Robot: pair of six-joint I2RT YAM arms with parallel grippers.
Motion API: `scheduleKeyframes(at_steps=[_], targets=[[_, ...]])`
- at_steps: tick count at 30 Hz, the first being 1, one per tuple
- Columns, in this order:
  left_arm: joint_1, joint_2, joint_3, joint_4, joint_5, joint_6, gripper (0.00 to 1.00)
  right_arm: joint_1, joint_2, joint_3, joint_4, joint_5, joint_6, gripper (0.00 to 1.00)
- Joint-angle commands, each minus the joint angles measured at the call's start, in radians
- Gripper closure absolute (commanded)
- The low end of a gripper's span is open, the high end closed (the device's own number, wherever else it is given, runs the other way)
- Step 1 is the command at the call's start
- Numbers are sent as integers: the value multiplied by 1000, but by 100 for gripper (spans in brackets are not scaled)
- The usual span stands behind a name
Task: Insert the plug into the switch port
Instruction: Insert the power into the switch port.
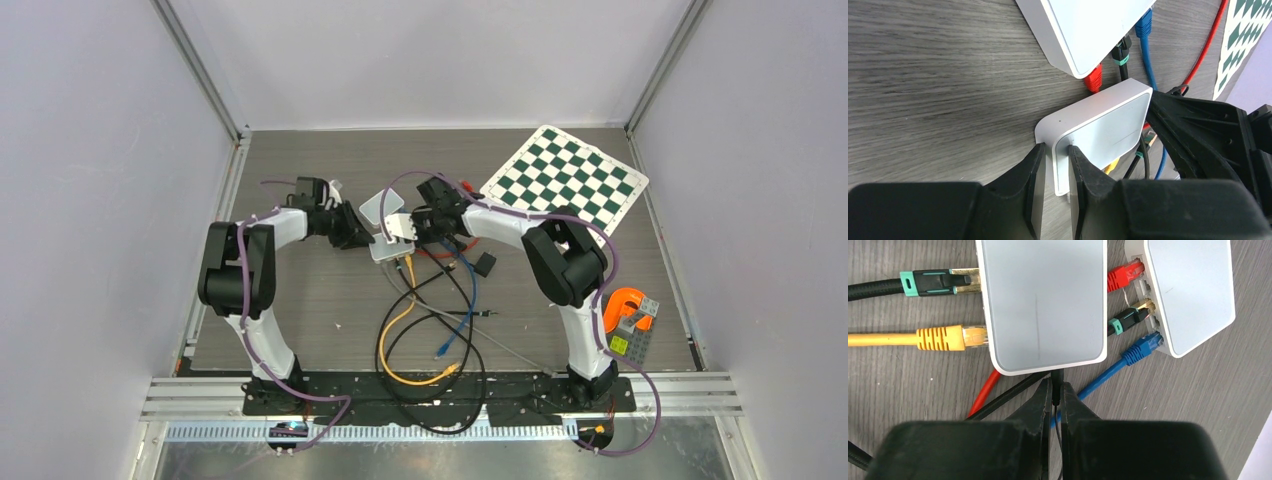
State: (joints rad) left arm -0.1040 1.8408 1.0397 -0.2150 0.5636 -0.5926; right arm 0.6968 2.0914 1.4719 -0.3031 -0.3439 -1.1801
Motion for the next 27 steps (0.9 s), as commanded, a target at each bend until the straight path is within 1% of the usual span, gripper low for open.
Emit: scheduleKeyframes(at_steps=[1,5,9,10,13,16,18,19,21,25,27], targets=[[-94,-31,-40,171,173,-145,78,50,-19,37,94,-242,52,95],[-141,-21,-35,207,190,-226,79,52,-9,63,105,-269,90,95],[-157,-14,-102,362,217,-355,80,54,-11,57,139,-296,128,95],[-157,-13,-115,379,221,-369,80,54,-12,52,151,-302,133,95],[-158,-19,-132,378,213,-366,80,55,-11,56,183,-351,167,95],[-157,-33,-175,455,218,-401,80,61,-15,55,201,-392,176,95],[-157,-36,-172,445,227,-392,80,62,-17,53,180,-415,144,95],[-157,-37,-170,443,234,-385,80,62,-18,55,141,-421,88,95],[-157,-47,-182,473,245,-394,80,65,-21,57,110,-408,37,95],[-163,-42,-190,562,298,-441,79,66,-49,26,162,-424,23,95],[-164,-44,-185,547,312,-426,79,68,-66,19,183,-440,43,95]])
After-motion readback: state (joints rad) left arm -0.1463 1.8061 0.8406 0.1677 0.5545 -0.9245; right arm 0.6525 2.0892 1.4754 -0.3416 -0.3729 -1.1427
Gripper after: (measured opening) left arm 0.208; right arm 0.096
